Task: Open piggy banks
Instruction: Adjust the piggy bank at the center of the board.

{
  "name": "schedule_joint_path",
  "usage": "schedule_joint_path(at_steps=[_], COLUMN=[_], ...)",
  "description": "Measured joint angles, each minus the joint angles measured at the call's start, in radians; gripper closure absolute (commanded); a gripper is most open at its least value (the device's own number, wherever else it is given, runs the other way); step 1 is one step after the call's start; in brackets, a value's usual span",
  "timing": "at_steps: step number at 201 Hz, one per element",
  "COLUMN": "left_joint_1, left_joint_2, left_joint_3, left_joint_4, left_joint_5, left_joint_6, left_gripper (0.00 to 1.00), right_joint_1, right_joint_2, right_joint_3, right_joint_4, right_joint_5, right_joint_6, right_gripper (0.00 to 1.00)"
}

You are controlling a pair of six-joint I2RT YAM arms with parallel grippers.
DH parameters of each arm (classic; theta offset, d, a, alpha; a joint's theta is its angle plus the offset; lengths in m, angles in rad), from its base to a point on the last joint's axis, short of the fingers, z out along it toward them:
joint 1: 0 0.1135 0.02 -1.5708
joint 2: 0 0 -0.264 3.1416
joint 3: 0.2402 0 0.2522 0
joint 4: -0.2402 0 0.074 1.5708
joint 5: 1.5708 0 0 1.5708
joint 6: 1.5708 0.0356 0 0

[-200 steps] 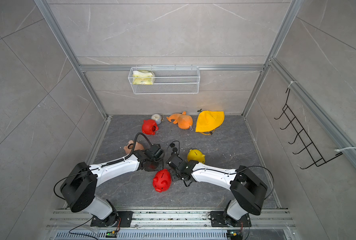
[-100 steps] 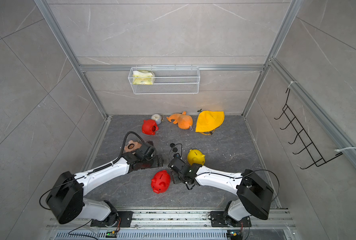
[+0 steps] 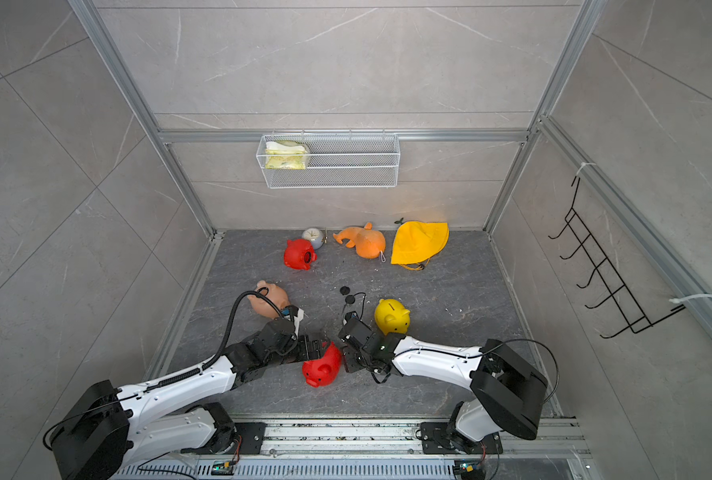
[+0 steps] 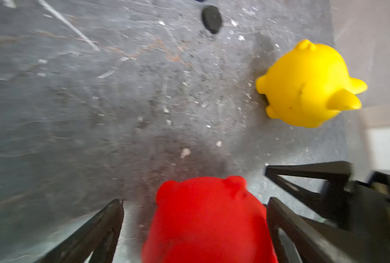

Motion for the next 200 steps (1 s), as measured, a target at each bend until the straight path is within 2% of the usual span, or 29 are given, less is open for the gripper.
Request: schedule_joint_path(at_steps=[34, 92, 133, 166, 200], left_joint_1=[-0.056, -0.057, -0.057, -0.056, -0.056], left_joint_2=[0.027, 0.113, 0.187, 0.13, -0.042], left_joint_3=[0.0, 0.049, 0.121, 0.113, 0.024], left_joint_4=[0.057, 0.081, 0.069, 0.018, -0.003], left_joint_5=[-0.056, -0.109, -0.13, -0.143, -0.141], left_joint_6=[-0.047, -0.133, -0.135, -0.126, -0.134], left_gripper=[0.0, 0.0, 0.0, 0.0, 0.0], right_joint_1=[0.039, 0.052, 0.054, 0.058, 0.061], right_joint_2=[-0.001, 0.002, 0.011, 0.012, -0.018], right_joint_3=[-0.012, -0.008, 0.012, 0.027, 0.011], right_joint_4=[0.026, -0.016, -0.057, -0.055, -0.007], right_joint_5=[-0.043, -0.04, -0.021, -0.015, -0.079], right_joint_6=[0.006, 0.04, 0.043, 0.043, 0.031], right_gripper=[0.45, 0.42, 0.42, 0.42, 0.44])
